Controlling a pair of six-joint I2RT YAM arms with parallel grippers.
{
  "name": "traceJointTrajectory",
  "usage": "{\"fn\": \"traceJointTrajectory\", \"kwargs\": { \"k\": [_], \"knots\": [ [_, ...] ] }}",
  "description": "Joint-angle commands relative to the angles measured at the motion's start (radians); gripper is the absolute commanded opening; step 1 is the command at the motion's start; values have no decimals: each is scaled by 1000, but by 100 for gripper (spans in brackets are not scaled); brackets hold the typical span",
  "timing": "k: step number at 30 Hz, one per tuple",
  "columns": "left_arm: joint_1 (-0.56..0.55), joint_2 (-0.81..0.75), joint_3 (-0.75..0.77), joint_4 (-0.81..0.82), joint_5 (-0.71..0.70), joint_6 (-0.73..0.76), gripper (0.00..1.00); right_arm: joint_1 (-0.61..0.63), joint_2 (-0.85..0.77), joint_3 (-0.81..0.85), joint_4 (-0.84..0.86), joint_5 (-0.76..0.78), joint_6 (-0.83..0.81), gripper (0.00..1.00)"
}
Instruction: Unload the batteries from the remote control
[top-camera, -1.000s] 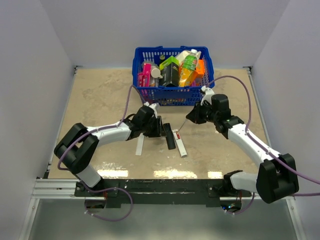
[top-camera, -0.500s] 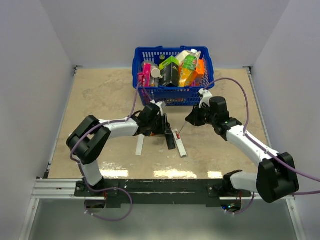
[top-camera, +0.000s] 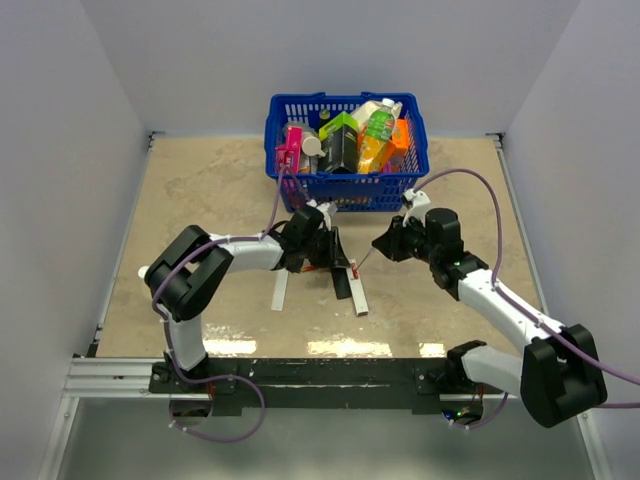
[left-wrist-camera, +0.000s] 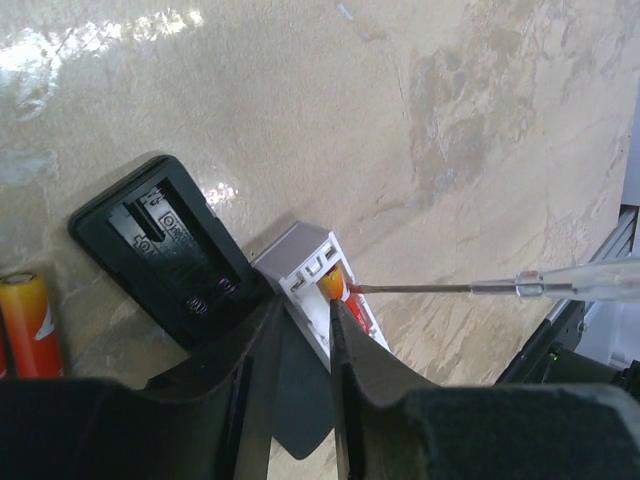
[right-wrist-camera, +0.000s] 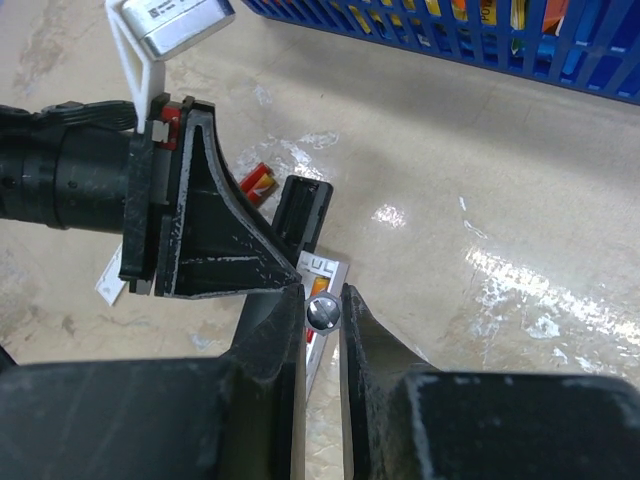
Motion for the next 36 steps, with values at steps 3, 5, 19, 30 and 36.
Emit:
{"fn": "traceJointTrajectory", "kwargs": {
  "k": [3,5,19,30,36],
  "knots": [
    [-6,35,24,18,9,-2,29,16,-16,-77,69,-44,15,0],
    [-6,35,20,17,11,-2,29,15,-34,-81,69,-24,10,0],
    [-9,51,20,15,25,-7,24,85,-77,-127,170,-13,-62,0],
    [-18,54,15,28,26,-12,24,119,-77,-149,218,-39,-54,0],
    [-18,52,10,28,31,-10,24,121,-131,-157,182,68,-46,0]
  ]
}}
